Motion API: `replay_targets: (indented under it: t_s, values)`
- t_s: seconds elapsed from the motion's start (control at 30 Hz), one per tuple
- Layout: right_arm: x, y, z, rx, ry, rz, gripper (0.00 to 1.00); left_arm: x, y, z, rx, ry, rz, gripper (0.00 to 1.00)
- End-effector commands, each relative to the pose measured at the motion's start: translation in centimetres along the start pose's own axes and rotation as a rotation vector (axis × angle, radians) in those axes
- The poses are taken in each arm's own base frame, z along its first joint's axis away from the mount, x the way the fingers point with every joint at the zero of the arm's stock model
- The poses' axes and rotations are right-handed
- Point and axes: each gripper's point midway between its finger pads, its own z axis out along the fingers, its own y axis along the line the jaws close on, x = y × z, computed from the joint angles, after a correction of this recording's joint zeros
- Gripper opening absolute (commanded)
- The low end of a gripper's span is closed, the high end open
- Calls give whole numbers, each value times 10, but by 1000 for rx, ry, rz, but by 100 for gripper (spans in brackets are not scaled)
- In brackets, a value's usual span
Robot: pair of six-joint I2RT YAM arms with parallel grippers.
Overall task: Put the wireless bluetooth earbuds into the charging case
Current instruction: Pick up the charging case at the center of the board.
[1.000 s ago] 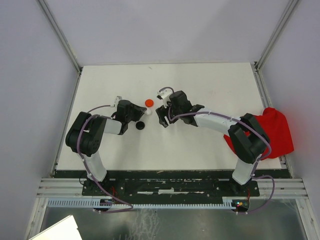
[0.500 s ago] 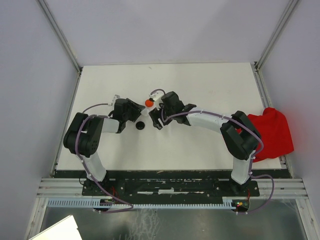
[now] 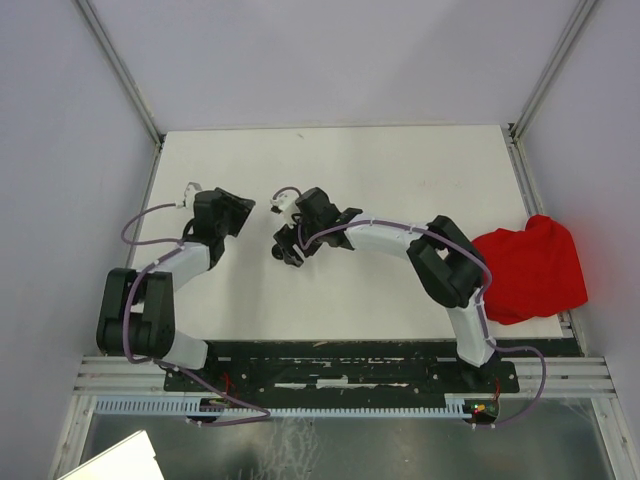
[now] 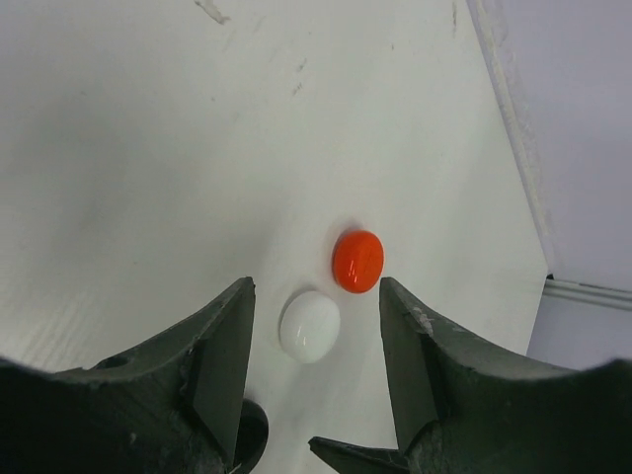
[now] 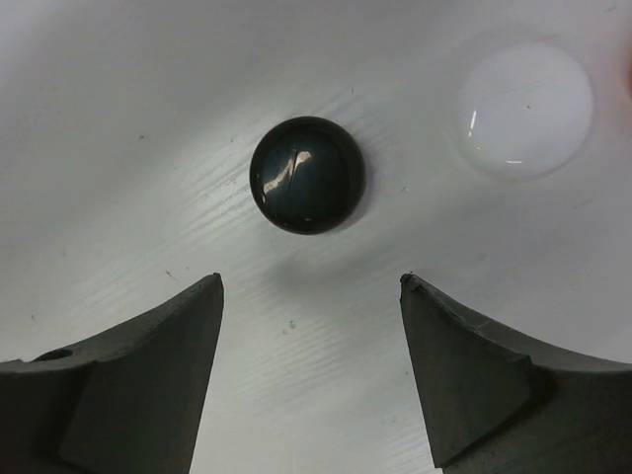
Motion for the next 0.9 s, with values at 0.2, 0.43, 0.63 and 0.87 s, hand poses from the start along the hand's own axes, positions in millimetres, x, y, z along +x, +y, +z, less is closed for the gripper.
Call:
replay_targets:
  t_s: [0.2,0.43,0.63,0.87]
  values:
    - [-24,11,25,-47,-29,-32,81,-42,29,-28,-49,-103,-26,60]
    - [-25,15,35,-67,-19,-34,81,-51,37,-32,-54,-112,-40,60]
    - [-20,22,37,-78,-1,-39,81,-54,41,-32,-58,-111,-48,60]
    - [-17,36,33,-92,9,-58,81,-58,44,-34,-58,-116,-57,60]
